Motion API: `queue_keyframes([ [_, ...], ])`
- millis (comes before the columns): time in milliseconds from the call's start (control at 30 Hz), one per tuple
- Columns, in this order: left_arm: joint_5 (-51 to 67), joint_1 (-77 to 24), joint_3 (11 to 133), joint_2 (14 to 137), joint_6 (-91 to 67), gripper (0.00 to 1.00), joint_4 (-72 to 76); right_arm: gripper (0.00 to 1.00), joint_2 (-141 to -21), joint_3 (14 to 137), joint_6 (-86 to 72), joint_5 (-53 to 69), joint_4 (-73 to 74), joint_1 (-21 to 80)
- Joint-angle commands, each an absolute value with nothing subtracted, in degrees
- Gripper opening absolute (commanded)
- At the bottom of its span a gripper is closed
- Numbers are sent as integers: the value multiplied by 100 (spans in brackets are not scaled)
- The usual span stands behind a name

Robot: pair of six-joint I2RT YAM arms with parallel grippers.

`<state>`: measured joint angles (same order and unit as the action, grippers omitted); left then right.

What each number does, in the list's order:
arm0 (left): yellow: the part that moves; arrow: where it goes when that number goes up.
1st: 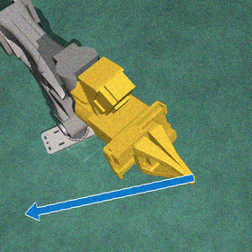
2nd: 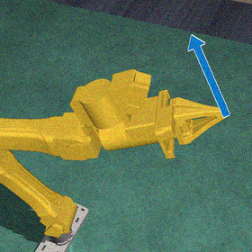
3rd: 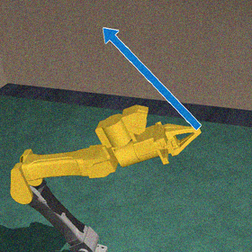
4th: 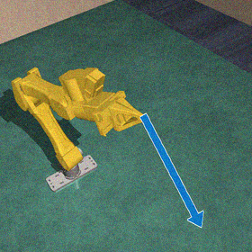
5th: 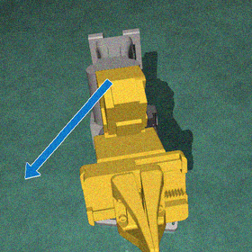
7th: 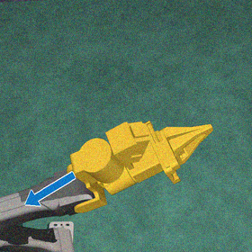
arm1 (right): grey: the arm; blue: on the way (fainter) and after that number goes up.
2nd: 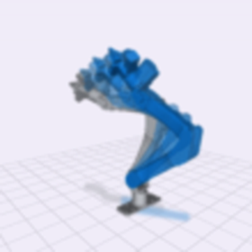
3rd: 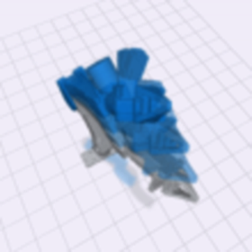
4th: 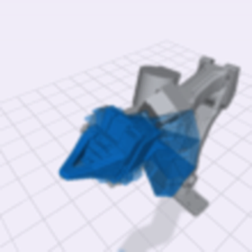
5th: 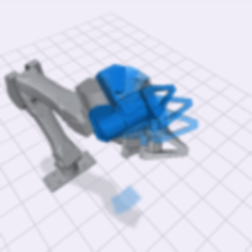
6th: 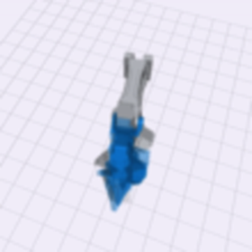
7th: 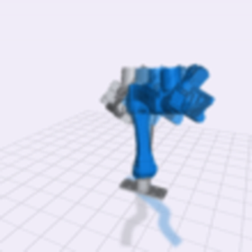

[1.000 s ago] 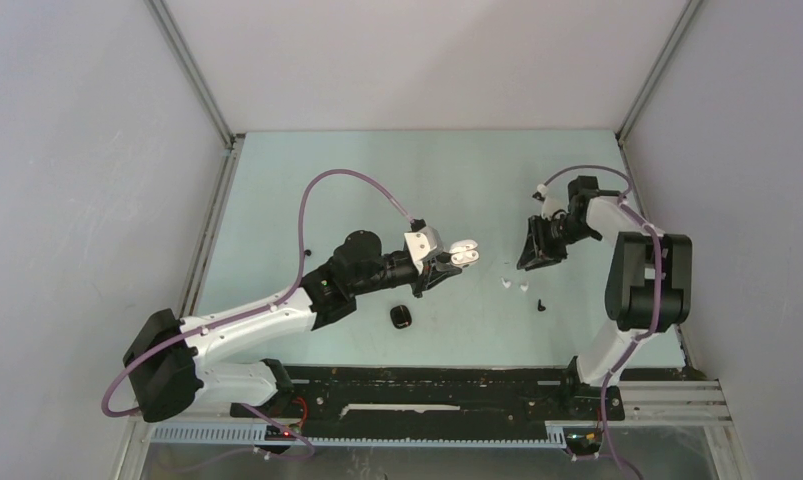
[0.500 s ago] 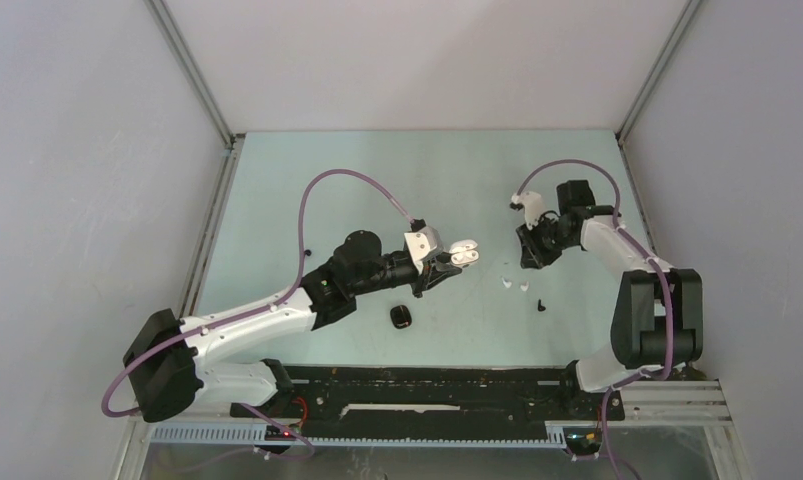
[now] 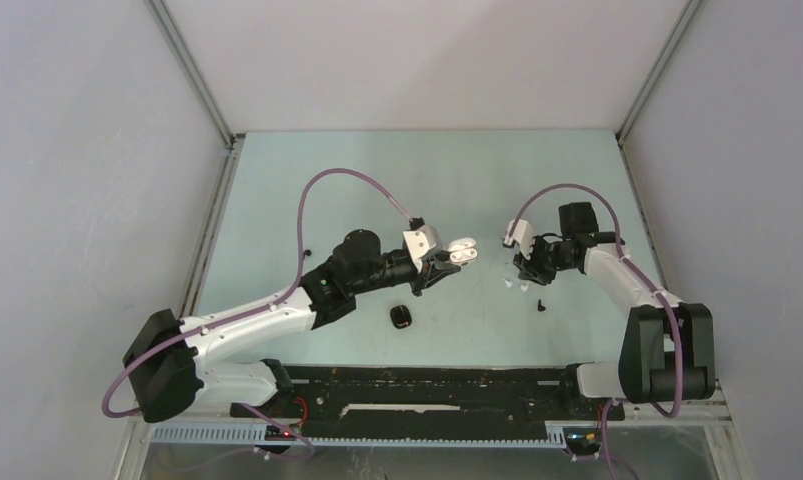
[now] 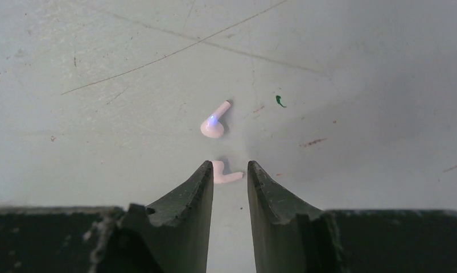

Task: Insert the wireless bluetooth earbuds into the charging case
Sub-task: Place the earbud at the center of the board, then pick up the earbud from the center of the board.

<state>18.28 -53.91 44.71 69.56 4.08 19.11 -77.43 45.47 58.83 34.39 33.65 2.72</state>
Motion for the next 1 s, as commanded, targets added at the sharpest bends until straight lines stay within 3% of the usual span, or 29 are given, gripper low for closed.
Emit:
queue_keyframes([
  [0, 1793, -5328, 4474, 6812, 466, 0, 2193, 32, -8009, 4535, 6608, 3482, 3208, 505],
  [267, 1784, -5311, 4465, 6803, 468, 0, 2192, 42, -8372, 4535, 6681, 3133, 3147, 854],
  [967, 1791, -5292, 4474, 6821, 478, 0, 2190, 39, -8873, 4540, 6886, 2404, 3038, 1260],
])
